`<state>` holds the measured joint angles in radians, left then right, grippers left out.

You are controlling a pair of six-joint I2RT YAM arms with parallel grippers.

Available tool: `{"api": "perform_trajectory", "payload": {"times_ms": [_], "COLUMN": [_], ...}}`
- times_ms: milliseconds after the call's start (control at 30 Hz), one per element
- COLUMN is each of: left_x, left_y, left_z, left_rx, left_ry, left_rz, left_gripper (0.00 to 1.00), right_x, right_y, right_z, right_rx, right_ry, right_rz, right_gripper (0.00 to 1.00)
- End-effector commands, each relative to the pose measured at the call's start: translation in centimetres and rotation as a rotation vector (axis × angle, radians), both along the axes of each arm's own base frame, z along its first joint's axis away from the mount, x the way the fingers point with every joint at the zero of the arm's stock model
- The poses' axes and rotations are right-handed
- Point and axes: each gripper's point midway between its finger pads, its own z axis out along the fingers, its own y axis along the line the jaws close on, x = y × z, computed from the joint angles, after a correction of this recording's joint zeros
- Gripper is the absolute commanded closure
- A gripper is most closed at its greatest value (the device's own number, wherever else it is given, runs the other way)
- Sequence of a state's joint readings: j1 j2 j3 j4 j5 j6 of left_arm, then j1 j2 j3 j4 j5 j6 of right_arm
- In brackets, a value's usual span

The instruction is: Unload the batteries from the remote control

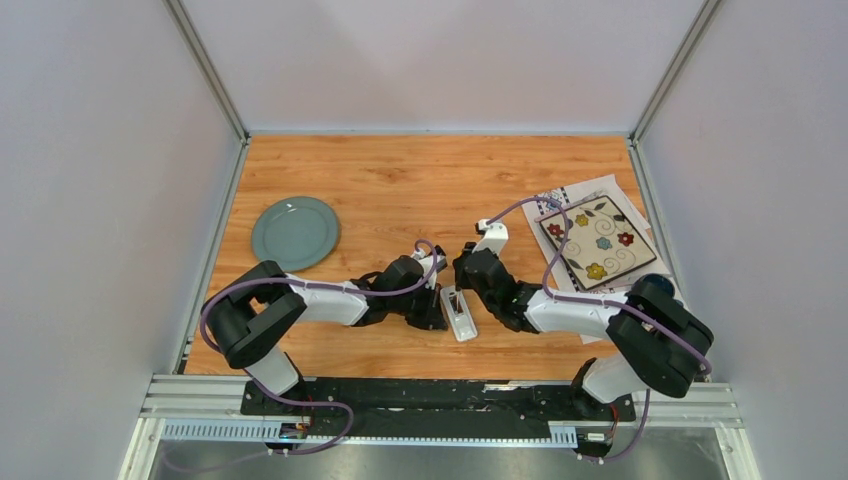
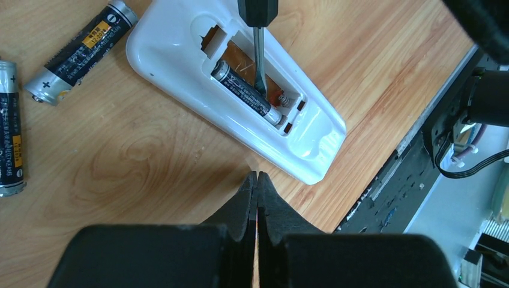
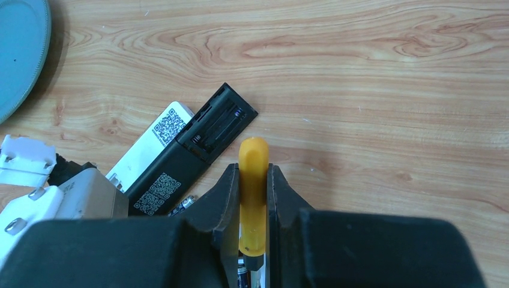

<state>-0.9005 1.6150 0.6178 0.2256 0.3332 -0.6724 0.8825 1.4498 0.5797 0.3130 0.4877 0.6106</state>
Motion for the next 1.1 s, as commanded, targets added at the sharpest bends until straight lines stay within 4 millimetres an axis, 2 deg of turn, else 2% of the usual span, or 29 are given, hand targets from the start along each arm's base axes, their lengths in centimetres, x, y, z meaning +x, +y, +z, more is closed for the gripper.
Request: {"api": "perform_trajectory", "payload": {"times_ms": [0,400,467,700,867,1067], "left_x": [0.8,2.0,2.2,2.1,2.0,1.9], "left_y": [0.5,3.8,3.8,3.2,2.9,2.8], "left_z": [-0.9,-3.8,-3.8,-4.1,-4.5,-4.9], "left_rx": [0.044,0.188,0.191,0.181,0.172,0.183], "left_ry": [0.003,0.037,0.036,0.051,0.063,0.085], "left_rz": [0.038,0.128,0.125,0.099,0.093,0.089], "left_gripper": [1.00,1.00,1.00,1.00,1.00,1.00], "right_x": [0.0,-0.7,-0.6,0.1,0.4,0.3], "right_y": [0.2,1.9,1.9,2.0,2.0,2.6], "right_z": [0.1,-0.4,-0.4,1.5,1.3,2.0], "right_rx": [0.003,0.176,0.206,0.289,0.337,0.360], "right_ry": [-0.019,0.067,0.080,0.075,0.111,0.107], "right_rz": [-0.025,-0.026,-0.032,-0.046,-0.043,-0.013], "right_gripper": [1.00,1.00,1.00,1.00,1.00,1.00]}}
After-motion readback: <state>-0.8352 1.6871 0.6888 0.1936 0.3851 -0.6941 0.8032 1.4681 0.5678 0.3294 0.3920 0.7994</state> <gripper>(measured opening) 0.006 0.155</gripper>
